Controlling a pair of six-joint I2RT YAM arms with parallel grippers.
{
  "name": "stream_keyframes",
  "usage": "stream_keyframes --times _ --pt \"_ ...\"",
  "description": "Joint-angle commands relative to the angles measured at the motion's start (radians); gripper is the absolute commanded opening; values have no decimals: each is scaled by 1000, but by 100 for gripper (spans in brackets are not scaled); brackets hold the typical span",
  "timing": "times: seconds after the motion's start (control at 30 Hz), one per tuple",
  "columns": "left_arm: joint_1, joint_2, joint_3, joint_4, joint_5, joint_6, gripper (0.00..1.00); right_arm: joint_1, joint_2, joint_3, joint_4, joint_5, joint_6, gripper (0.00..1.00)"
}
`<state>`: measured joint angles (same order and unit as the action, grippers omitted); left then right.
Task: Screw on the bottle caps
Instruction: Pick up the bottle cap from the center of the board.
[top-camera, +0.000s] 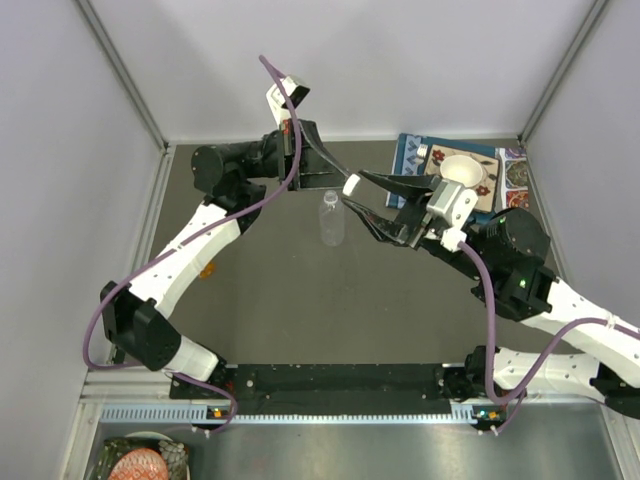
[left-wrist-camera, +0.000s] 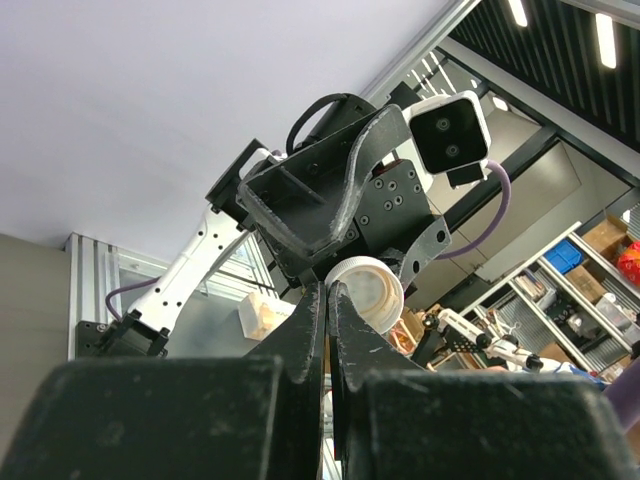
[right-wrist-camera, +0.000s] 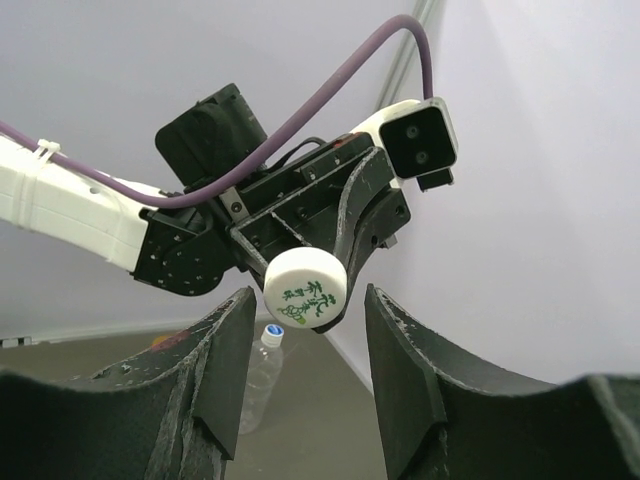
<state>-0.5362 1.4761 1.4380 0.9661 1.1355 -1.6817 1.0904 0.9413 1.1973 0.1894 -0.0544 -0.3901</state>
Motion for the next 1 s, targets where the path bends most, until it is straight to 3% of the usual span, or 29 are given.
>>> stream_keyframes --times 0.0,0.6,0.97 --pt "5 -36 -8 40 -16 5 0 11 -21 5 50 -9 19 49" --pt "5 -39 -17 39 -16 5 0 11 7 12 64 -5 14 44" --pt "5 -42 -19 10 -8 40 0 9 1 8 62 -5 20 28"
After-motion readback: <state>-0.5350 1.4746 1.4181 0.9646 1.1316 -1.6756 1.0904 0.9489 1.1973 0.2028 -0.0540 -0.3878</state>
